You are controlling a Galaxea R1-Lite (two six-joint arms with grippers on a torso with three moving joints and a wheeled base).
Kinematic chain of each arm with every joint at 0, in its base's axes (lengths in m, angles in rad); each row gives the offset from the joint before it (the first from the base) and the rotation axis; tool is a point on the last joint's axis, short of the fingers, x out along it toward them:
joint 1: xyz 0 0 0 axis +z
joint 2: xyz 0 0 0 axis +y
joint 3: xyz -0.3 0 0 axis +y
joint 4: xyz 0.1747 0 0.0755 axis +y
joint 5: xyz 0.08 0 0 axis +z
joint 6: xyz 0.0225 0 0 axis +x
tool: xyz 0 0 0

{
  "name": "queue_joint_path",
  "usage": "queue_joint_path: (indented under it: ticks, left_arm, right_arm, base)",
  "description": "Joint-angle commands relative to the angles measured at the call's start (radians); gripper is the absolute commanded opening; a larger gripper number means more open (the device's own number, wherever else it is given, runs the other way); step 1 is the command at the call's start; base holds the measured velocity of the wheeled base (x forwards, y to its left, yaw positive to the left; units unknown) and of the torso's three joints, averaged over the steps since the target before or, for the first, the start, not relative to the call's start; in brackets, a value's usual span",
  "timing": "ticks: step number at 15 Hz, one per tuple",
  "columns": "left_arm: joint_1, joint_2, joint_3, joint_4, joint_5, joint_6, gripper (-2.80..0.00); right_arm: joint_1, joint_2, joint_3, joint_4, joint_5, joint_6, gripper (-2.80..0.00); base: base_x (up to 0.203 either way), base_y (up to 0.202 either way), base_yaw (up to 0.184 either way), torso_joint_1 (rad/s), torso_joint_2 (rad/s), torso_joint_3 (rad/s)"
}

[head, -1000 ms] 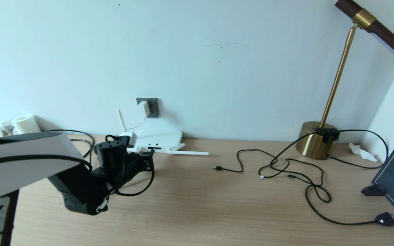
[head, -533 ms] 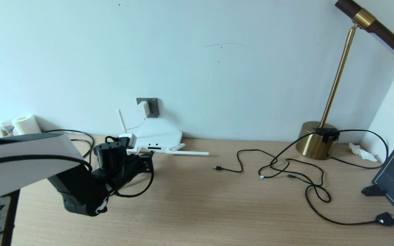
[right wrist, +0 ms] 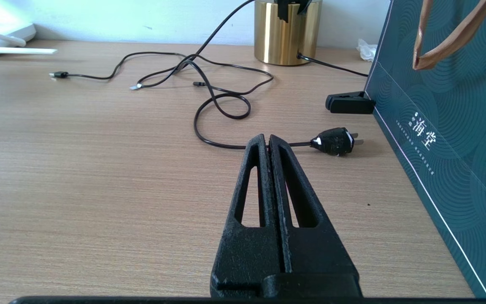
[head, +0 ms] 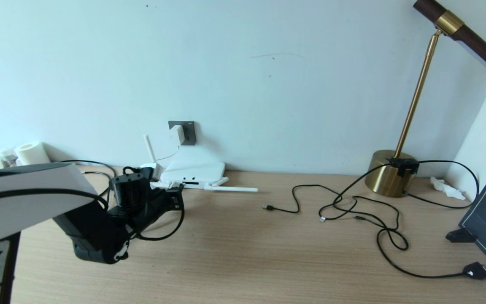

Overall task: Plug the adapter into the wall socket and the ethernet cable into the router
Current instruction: Plug cable into router interface

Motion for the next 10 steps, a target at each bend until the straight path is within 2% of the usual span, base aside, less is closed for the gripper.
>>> queue_joint_path:
  ticks: [1,5,10]
  left_arm:
    - [0.007,0.000,-0.001,-0.007,-0.007,-0.001,-2.80]
    - [0.010,-0.008,0.011,-0.007,-0.016,-0.001,-2.80]
    - [0.024,-0.028,0.063,-0.007,-0.117,-0.001,-2.80]
  right_arm:
    - [0.000,0.000,0.012,0.000,0.000,0.000,-2.80]
    - [0.000,0.000,0.011,0.000,0.000,0.000,-2.80]
    - [0.000,0.000,0.011,0.000,0.000,0.000,-2.80]
  base:
    - [0.000,0.000,0.000,0.000,0.00,0.000]
    - [0.000,0.000,0.000,0.000,0.00,0.000]
    - [0.000,0.000,0.000,0.000,0.00,0.000]
